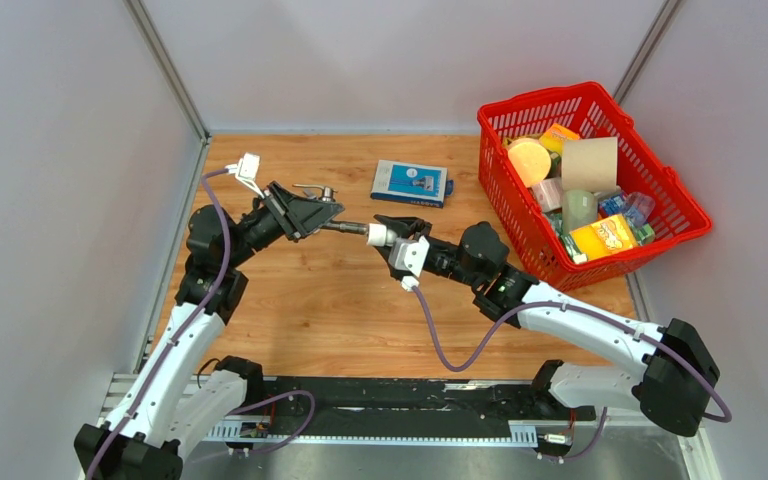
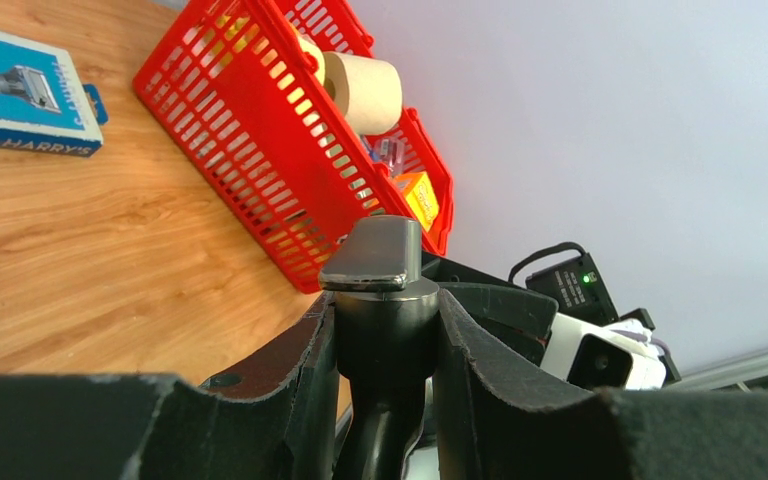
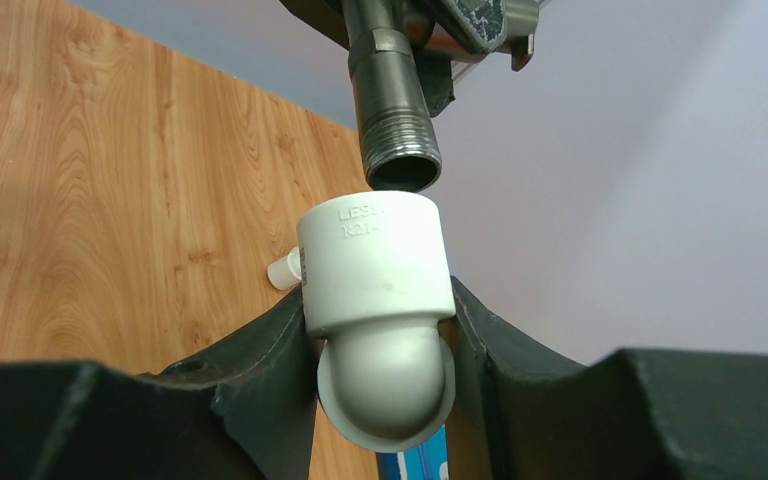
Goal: Install the water faucets
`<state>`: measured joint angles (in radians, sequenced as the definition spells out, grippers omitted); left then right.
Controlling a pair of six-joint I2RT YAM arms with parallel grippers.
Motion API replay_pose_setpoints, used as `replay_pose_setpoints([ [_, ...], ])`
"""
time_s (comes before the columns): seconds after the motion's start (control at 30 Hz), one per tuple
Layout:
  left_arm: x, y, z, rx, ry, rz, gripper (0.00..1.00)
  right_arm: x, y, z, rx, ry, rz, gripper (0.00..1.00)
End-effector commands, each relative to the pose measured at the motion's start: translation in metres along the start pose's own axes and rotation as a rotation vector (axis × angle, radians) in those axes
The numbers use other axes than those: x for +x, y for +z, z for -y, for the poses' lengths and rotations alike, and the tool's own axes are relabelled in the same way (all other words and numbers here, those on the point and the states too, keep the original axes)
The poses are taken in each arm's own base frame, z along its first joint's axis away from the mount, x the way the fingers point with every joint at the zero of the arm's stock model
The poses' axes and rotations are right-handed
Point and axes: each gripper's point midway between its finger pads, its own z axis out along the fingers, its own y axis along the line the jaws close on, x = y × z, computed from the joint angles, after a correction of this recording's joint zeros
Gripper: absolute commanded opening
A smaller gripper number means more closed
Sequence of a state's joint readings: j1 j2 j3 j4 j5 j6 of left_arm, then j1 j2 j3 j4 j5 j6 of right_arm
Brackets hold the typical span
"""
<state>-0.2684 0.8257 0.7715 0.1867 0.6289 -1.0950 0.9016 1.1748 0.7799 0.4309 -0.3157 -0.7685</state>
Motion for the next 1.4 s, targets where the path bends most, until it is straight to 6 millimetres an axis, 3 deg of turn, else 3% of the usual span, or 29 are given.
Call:
replay_pose_setpoints([
  [0.0,-0.01,0.0,0.013,0.041,0.048,0.051,0.0,-0.03,-0.001,0.033,0.096,-0.038,0.074,0.0],
  [0.4,0.0,0.003,0.01,0.031,0.054,0.032,0.0,-0.036,-0.002,0.041,0.124,-0.046,0.09,0.0],
  [0.7,0.0,0.002,0.008,0.015,0.066,0.037,0.0,-0.045,-0.003,0.033,0.076,-0.044,0.127,0.0],
  [1.37,0.002,0.007,0.025,0.033,0.175,0.028,0.0,-0.03,0.003,0.022,-0.001,-0.038,0.047,0.0],
])
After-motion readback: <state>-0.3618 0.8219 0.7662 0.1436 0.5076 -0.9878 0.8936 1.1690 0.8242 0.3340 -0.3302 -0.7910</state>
